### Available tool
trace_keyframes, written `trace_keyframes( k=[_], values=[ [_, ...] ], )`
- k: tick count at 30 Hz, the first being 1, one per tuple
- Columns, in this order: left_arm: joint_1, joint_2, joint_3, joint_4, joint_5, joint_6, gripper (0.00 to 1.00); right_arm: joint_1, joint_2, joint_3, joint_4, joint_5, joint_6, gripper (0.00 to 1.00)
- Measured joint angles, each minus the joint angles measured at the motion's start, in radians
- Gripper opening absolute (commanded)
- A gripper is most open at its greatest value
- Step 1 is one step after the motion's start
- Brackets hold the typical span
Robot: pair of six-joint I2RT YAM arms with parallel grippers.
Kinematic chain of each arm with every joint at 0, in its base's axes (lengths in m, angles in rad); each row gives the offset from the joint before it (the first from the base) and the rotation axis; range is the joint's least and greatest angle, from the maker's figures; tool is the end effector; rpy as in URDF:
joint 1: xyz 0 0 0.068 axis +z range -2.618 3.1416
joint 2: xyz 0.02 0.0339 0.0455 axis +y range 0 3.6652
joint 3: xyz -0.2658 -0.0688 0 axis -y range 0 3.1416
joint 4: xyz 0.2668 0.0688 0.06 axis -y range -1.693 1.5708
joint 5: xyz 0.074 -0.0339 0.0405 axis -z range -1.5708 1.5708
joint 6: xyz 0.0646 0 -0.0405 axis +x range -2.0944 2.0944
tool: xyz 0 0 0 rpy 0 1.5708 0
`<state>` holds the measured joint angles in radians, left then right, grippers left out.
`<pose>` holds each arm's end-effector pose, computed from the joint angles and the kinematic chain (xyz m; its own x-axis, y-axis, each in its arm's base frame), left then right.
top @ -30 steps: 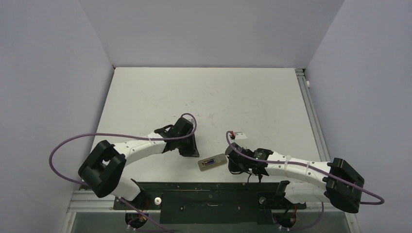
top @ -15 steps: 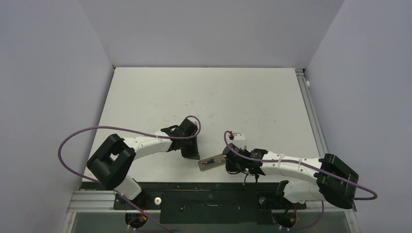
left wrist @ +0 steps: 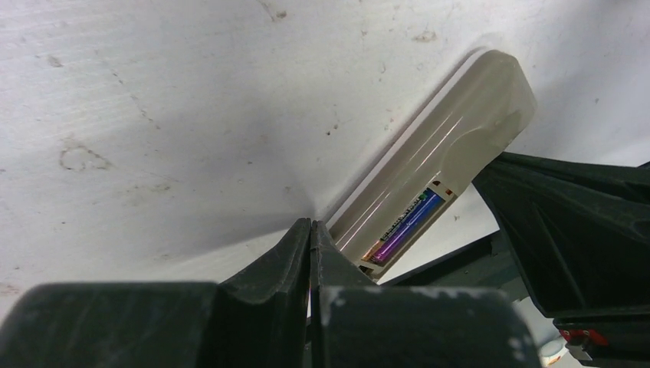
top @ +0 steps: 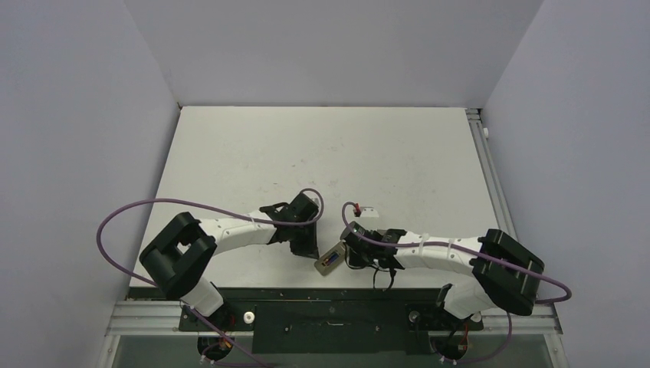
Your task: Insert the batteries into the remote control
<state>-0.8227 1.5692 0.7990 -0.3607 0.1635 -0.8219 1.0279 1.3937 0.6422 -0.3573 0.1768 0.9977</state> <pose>0.2042 -0.2355 0.1120 -0.9833 -0.0029 -0.1821 0.0737 0.9081 -0.4122 0.1494 0.2257 0.1137 -0.9249 0.0681 -0.3740 -0.0465 0.9562 0.2891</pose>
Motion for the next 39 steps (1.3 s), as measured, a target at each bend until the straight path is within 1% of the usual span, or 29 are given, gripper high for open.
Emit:
trace_keyframes(
  k=[12,22,28,34,35,37,39],
  values=[
    [-0.066,0.0,-0.016,0.0,-0.005,-0.011,0.0,-0.008,0.089,0.08,0.004,0.008,-0.017,0.09],
    [-0.08,-0.037,-0.063,0.034,-0.007,-0.05,0.0,-0.014,0.171,0.161,0.005,0.011,-0.047,0.09],
    [-0.085,-0.056,-0.083,0.047,-0.013,-0.068,0.0,-0.015,0.185,0.178,-0.001,0.013,-0.056,0.09],
    [-0.085,-0.076,-0.089,0.031,-0.037,-0.069,0.0,-0.027,0.186,0.214,-0.054,0.032,-0.089,0.09],
    [-0.085,-0.083,-0.09,0.025,-0.045,-0.069,0.0,-0.033,0.185,0.222,-0.066,0.039,-0.097,0.1],
    [-0.085,-0.096,-0.09,0.015,-0.055,-0.068,0.04,-0.044,0.179,0.235,-0.086,0.051,-0.112,0.13],
    [-0.084,-0.111,-0.09,0.005,-0.062,-0.067,0.08,-0.056,0.165,0.247,-0.109,0.063,-0.127,0.2]
  ],
)
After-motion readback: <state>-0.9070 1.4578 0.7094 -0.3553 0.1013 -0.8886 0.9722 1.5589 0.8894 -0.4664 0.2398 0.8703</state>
